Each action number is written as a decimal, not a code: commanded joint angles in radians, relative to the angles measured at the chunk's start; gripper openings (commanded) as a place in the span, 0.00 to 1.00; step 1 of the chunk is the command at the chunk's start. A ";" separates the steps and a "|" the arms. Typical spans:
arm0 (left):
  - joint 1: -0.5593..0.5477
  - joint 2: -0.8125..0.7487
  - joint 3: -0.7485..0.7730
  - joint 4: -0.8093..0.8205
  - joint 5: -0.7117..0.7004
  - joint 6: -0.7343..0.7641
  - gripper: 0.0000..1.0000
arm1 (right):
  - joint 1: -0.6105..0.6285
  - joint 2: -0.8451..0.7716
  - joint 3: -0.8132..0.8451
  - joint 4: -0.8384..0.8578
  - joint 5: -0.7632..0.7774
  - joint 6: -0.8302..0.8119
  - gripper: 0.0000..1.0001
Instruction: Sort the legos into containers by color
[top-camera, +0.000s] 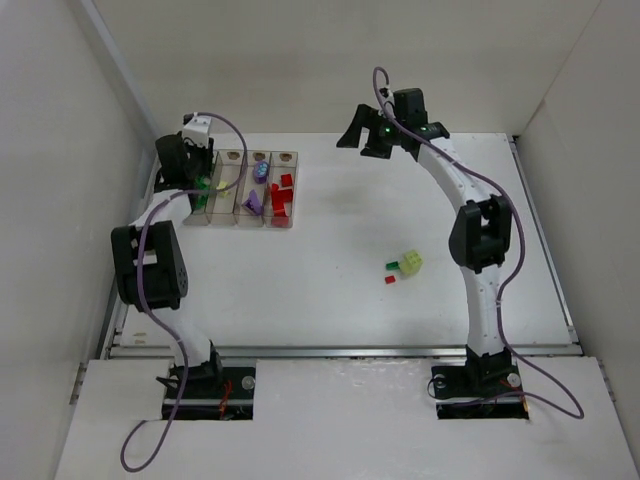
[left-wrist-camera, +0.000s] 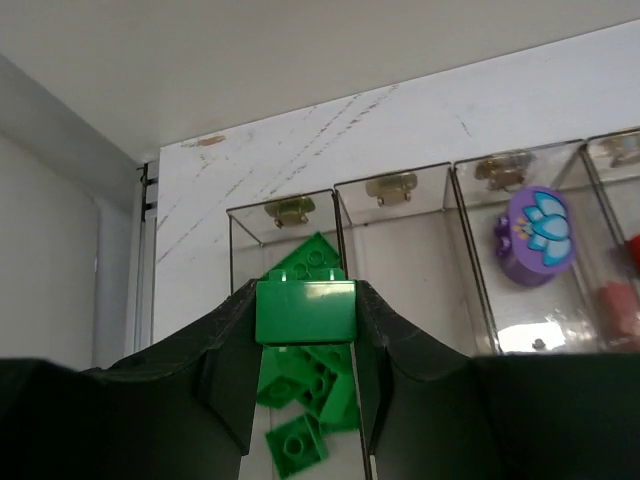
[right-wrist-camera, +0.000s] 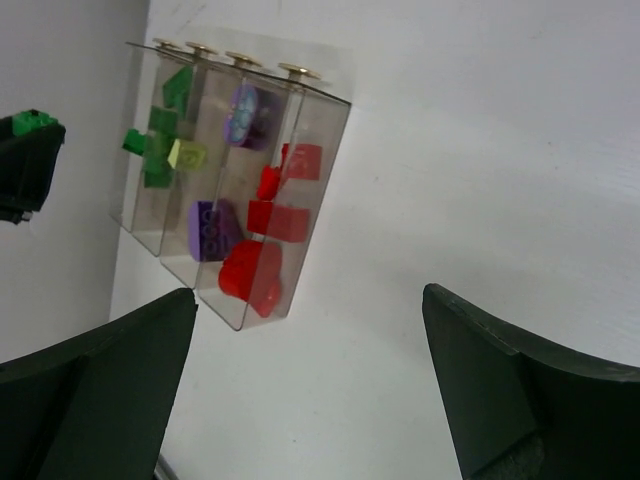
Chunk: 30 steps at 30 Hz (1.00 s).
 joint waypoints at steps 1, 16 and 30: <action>0.000 0.079 0.128 0.038 -0.029 0.055 0.00 | -0.029 0.048 0.143 -0.057 0.005 -0.018 1.00; 0.066 0.300 0.300 -0.123 0.117 0.158 0.08 | -0.058 0.051 0.130 -0.098 0.068 -0.018 1.00; 0.103 0.302 0.319 -0.220 0.240 0.155 0.69 | -0.058 0.042 0.173 -0.085 0.036 -0.029 1.00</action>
